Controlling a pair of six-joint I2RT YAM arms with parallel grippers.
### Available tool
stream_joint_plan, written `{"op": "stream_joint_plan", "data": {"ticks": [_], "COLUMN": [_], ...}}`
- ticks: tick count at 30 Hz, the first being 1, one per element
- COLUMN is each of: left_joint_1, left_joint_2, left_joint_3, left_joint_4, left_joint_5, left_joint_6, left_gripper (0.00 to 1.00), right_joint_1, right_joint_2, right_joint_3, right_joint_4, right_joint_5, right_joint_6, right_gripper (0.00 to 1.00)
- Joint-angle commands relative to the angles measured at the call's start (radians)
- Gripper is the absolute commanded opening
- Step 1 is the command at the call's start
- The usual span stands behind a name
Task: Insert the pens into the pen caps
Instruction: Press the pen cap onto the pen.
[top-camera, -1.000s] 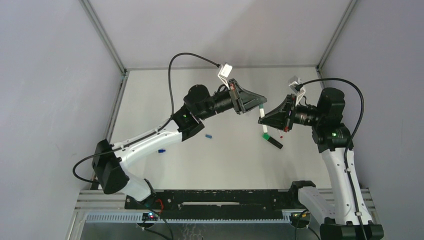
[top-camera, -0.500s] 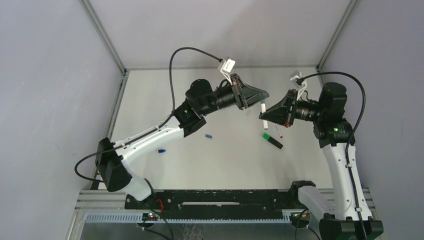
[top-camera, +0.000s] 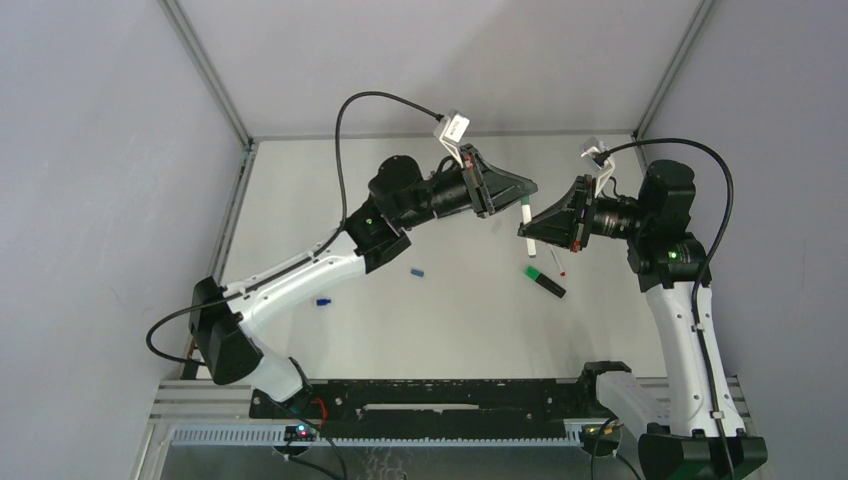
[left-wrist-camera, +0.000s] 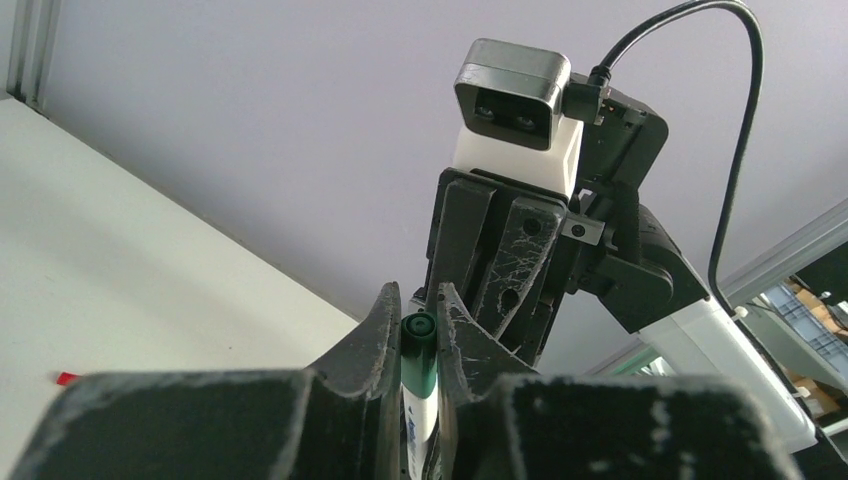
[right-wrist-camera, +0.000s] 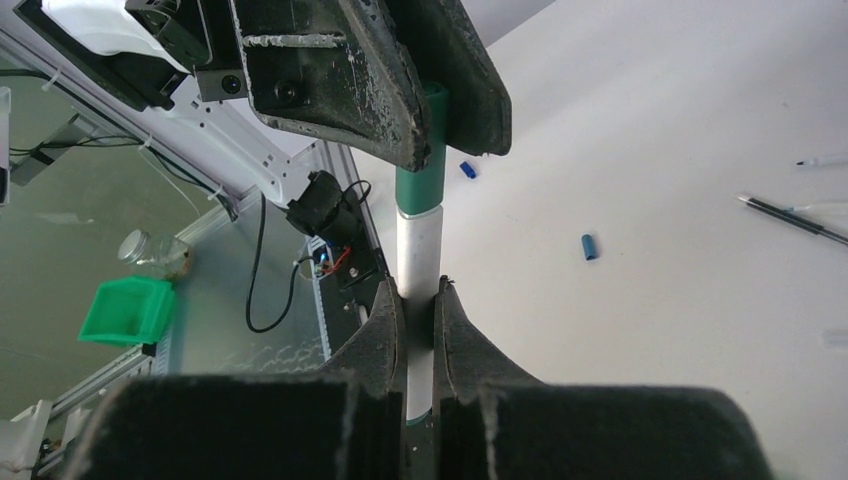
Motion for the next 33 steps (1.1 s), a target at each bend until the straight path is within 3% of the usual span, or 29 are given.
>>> {"op": "stream_joint_plan", "data": {"ticks": [1, 8, 12, 15, 20, 23, 25, 28, 30, 33], "left_joint_1": [-0.058, -0.054, -0.072, -0.090, -0.111, -0.111, -0.111, -0.109, -0.101, -0.099], "left_joint_2": [0.002, 0.001, 0.002, 0.017, 0.060, 0.059, 0.073, 0.094, 0.103, 0.119], "left_joint_3": [-0.057, -0.062, -0.030, -0.021, 0.020, 0.014, 0.021, 0.040, 0.039, 0.047], "left_joint_4": [-0.146, -0.134, -0.265, -0.274, -0.301, -0.302, -0.302, -0.301, -0.288, -0.285], "left_joint_5": [0.180, 0.184, 0.141, 0.129, 0.197, 0.213, 0.234, 0.318, 0.391, 0.469], "left_joint_6": [-0.058, -0.056, 0.054, 0.063, 0.095, 0.087, 0.079, 0.063, 0.037, 0.014], "left_gripper": [0.00, 0.00, 0.00, 0.00, 0.00, 0.00, 0.00, 0.00, 0.00, 0.00], "right_joint_1": [-0.004, -0.005, -0.018, -0.010, -0.026, -0.044, -0.043, -0.016, -0.011, -0.073], "right_joint_2": [-0.001, -0.001, -0.003, 0.015, 0.088, 0.126, 0.135, 0.118, 0.113, 0.138], "right_joint_3": [0.049, 0.028, 0.028, 0.028, 0.033, 0.060, 0.078, 0.205, 0.265, 0.271], "right_joint_4": [0.179, 0.197, 0.250, 0.392, 0.839, 0.894, 0.873, 0.487, 0.343, 0.413], "right_joint_5": [0.097, 0.094, 0.148, 0.169, 0.156, 0.178, 0.198, 0.265, 0.302, 0.240], "right_joint_6": [0.018, 0.036, 0.082, 0.227, 0.649, 0.736, 0.705, 0.292, 0.113, 0.193], "right_gripper": [0.00, 0.00, 0.00, 0.00, 0.00, 0.00, 0.00, 0.00, 0.00, 0.00]}}
